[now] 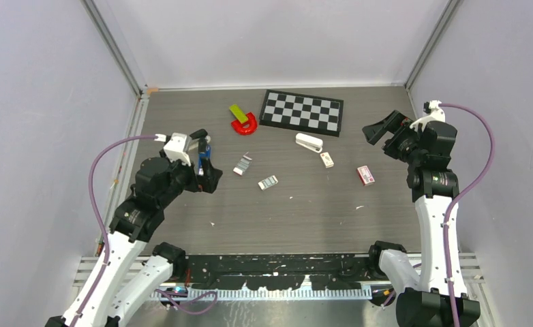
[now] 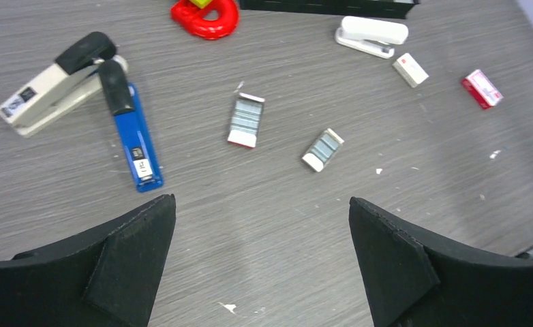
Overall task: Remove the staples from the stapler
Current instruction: Pick up the stapler from the center of the board.
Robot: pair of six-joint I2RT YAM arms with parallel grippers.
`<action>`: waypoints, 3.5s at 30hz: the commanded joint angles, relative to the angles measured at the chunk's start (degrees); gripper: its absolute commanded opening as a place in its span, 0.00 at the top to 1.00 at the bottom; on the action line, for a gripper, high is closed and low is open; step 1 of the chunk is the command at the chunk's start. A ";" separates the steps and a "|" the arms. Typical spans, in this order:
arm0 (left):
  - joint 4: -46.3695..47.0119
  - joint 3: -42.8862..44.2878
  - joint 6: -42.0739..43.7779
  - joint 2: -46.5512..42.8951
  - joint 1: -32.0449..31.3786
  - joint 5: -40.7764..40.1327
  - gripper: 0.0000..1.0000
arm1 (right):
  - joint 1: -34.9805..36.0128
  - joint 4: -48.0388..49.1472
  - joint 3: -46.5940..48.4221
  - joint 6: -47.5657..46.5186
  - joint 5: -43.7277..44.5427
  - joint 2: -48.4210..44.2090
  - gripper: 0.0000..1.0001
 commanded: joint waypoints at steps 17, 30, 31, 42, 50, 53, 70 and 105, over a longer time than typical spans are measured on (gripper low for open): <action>18.30 -14.38 -22.08 2.82 0.39 9.25 0.00 | 0.11 -1.51 -2.86 -32.12 -39.03 -1.77 0.01; 25.61 -9.01 -20.20 24.67 0.12 5.12 0.02 | 2.60 -9.31 -0.51 -39.94 -33.37 1.02 0.00; 26.03 -8.14 -19.64 26.52 -0.07 5.41 0.02 | 2.84 -9.79 -0.41 -40.34 -32.81 1.53 0.00; 33.16 0.01 -17.91 42.07 -2.64 11.34 0.02 | 5.80 -13.00 0.16 -43.44 -28.09 5.42 0.00; 39.37 5.21 -20.39 53.38 -6.10 25.14 0.03 | 7.27 -13.86 0.13 -45.53 -25.44 8.11 0.00; 38.97 5.38 -19.68 54.23 -6.70 23.75 0.04 | 10.29 -13.46 0.45 -46.72 -20.86 10.13 0.00; 34.98 -14.57 -18.20 21.09 -6.48 14.15 0.02 | 29.47 -35.71 51.25 -60.68 7.45 61.79 0.00; 31.46 -24.44 -20.91 3.90 -6.39 11.63 0.01 | 33.05 -46.07 75.58 -62.36 21.34 87.46 0.30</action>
